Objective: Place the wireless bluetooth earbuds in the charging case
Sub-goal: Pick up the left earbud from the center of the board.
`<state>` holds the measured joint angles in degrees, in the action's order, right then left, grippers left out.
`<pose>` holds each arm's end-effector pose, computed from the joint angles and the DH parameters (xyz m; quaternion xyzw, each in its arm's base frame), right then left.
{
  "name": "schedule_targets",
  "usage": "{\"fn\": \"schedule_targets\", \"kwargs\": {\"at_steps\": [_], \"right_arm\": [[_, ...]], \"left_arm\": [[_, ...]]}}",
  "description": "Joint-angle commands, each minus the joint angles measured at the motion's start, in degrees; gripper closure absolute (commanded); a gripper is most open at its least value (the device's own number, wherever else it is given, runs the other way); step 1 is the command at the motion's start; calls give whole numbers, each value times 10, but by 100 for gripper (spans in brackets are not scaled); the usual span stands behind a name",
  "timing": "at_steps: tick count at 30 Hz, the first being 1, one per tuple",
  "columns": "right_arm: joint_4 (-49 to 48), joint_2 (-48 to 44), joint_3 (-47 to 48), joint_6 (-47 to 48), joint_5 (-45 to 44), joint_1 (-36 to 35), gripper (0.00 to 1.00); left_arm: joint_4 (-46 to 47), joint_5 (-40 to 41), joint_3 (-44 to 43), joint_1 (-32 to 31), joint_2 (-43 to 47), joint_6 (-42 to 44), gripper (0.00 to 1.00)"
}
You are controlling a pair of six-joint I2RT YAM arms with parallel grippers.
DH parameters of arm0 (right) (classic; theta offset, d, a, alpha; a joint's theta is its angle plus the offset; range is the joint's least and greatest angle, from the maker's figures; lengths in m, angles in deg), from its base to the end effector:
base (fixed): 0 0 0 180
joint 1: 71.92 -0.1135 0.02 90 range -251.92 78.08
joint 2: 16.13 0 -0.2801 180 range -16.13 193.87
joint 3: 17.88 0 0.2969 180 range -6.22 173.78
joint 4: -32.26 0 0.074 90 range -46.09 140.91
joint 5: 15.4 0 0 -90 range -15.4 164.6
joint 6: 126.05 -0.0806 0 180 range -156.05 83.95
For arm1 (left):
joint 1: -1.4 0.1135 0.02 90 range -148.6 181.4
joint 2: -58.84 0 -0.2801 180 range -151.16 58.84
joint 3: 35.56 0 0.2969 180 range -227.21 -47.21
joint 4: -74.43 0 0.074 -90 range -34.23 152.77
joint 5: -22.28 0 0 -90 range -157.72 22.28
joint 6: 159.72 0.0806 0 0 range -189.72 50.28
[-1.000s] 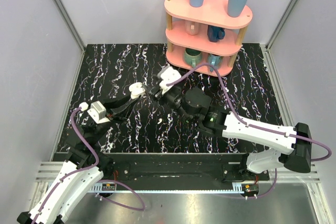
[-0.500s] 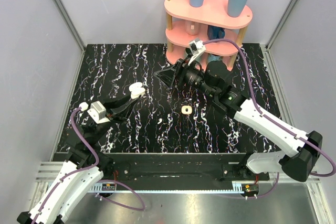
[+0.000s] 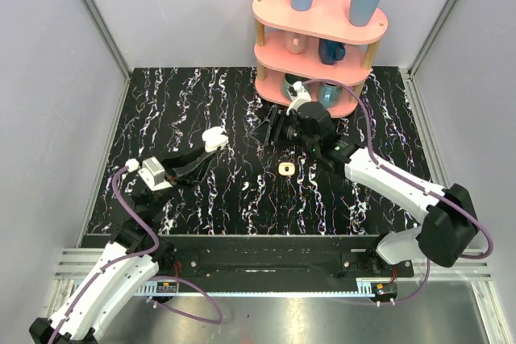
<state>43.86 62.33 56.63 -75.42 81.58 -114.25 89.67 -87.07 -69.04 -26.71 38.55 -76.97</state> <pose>0.2954 0.2823 0.3262 -0.0573 0.7936 0.4316 0.4250 0.1447 -0.1076 0.3498 0.2333 0.4701 -0.3391 0.7808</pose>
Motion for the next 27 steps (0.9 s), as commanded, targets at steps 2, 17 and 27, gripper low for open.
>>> {"fn": "schedule_targets", "kwargs": {"at_steps": [2,17,27], "right_arm": [[35,36,-40,-11,11,8,40],[-11,77,-73,14,58,-6,40],[60,158,-23,-7,-39,-67,43]], "left_arm": [[146,-14,50,2,-19,-21,100],[397,36,193,1,-19,-23,100],[405,54,215,1,1,-36,100]]}}
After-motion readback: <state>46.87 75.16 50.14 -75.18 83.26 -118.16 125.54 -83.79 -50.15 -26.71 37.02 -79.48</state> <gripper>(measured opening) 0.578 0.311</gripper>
